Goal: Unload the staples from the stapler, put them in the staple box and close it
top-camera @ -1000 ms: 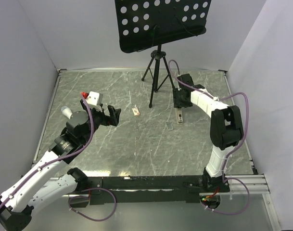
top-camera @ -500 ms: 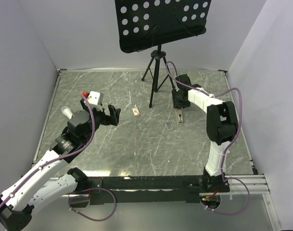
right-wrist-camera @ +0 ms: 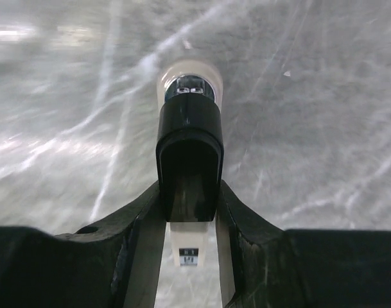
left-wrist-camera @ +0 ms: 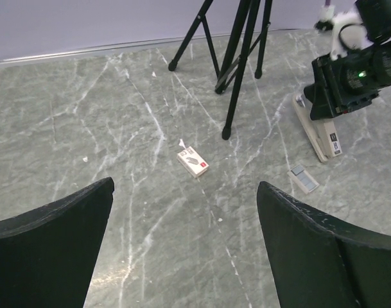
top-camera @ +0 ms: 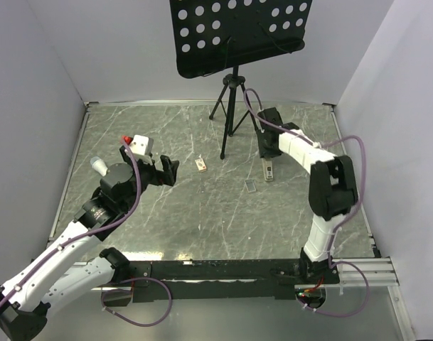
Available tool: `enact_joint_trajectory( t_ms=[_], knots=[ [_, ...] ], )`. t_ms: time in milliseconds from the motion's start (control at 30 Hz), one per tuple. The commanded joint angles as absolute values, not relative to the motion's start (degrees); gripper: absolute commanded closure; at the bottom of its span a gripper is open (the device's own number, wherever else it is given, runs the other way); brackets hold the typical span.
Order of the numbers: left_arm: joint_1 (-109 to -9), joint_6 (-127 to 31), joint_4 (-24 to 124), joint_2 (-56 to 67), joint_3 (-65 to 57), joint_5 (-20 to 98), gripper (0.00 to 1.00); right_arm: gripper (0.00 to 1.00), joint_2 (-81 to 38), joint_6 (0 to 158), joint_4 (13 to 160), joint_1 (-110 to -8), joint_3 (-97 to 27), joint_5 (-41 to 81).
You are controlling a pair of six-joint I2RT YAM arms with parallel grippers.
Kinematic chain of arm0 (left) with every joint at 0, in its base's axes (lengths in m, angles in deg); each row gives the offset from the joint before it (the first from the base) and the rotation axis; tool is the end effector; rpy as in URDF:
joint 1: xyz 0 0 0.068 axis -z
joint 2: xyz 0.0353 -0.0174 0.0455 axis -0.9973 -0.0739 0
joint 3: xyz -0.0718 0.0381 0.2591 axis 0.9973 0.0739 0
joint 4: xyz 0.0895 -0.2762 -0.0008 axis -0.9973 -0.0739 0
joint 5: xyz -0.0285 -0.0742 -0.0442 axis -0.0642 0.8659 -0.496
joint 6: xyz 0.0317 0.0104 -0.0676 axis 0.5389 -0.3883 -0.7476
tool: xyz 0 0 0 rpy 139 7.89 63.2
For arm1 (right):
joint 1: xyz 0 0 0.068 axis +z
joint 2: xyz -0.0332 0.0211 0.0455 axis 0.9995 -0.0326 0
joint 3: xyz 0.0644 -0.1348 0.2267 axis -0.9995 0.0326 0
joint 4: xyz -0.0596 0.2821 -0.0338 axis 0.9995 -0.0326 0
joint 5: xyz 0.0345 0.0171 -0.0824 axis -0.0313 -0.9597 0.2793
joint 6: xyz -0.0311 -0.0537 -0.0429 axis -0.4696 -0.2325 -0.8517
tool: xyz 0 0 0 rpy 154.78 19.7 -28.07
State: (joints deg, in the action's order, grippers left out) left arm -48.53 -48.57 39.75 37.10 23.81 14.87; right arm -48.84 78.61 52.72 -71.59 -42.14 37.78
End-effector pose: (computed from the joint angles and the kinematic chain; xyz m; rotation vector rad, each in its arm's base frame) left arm 0.2000 -0.1302 0.3411 0.1666 1.7010 -0.4124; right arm 0.4303 0.1158 0.1777 -0.1683 2.5914 -0.0917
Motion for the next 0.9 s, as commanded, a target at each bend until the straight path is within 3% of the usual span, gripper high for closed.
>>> enact_joint_trajectory(
  t_ms=[0, 267, 367, 400, 467, 600, 867],
  knots=[
    [-48.3, -53.4, 40.4, 35.2, 22.4, 17.1, 0.04, 0.87, -34.1, 78.3, 53.4, -65.7, -40.5, 39.7],
    [-51.3, -62.0, 36.1, 24.0, 15.2, 24.0, 0.12, 0.87, -24.9, 77.7, 55.9, -55.0, -36.1, 36.0],
    [-61.9, -65.9, 37.8, 19.7, 14.3, 43.3, 0.16, 0.87, -21.1, 79.3, 61.2, -51.0, -32.1, 29.7],
    [-64.8, -68.8, 41.4, 17.9, 16.0, 56.2, 0.18, 0.87, -19.8, 79.8, 62.4, -50.0, -31.0, 28.3],
    [-70.6, -71.3, 45.4, 16.5, 18.7, 64.2, 0.21, 0.88, -18.6, 81.3, 65.0, -47.1, -28.3, 26.1],
    [-71.9, -68.6, 48.0, 14.9, 20.3, 67.7, 0.2, 0.89, -17.2, 83.5, 73.0, -42.1, -25.1, 25.2],
    [-71.8, -68.8, 46.0, 14.8, 20.9, 68.4, 0.28, 0.9, -20.2, 85.0, 76.0, -37.8, -28.4, 27.4]
  ],
)
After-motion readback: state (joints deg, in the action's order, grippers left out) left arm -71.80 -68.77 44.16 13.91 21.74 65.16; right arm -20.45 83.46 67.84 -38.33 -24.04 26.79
